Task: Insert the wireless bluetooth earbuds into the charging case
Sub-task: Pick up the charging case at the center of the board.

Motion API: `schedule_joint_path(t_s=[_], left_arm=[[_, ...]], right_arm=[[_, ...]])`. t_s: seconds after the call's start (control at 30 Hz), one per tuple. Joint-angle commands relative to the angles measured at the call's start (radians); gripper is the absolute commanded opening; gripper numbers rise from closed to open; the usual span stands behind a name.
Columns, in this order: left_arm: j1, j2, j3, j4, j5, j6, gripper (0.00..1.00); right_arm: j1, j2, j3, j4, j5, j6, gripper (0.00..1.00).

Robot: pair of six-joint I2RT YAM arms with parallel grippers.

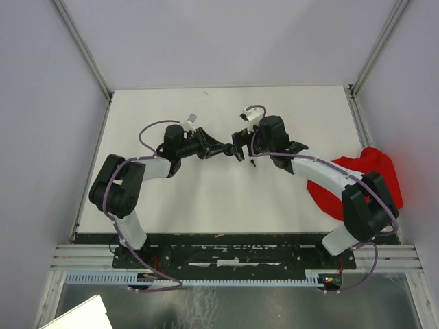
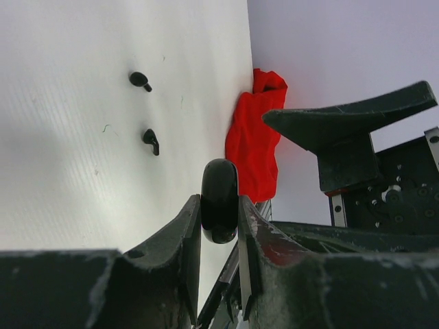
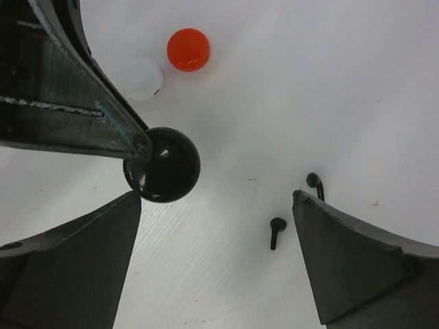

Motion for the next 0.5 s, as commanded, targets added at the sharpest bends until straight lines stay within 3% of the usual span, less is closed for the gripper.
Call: schedule_joint_path(t_s=[0.0, 0.3, 0.47], left_arm=[[-0.002, 0.001, 0.039, -0.035, -0.040, -0.067, 0.03], [-0.002, -0.013, 0.040, -0.076, -0.070, -0.082, 0.03], [-0.002, -0.029, 0.028, -0.058, -0.041, -0.063, 0.03]], right_arm=[[0.035, -0.044, 0.026, -0.067, -0.006, -0.084, 0.99], [0.215, -0.023, 0.041, -0.130, 0.278, -0.260, 1.00], [0.166, -0.013, 0.061, -0.126, 0.218, -0.094, 1.00]])
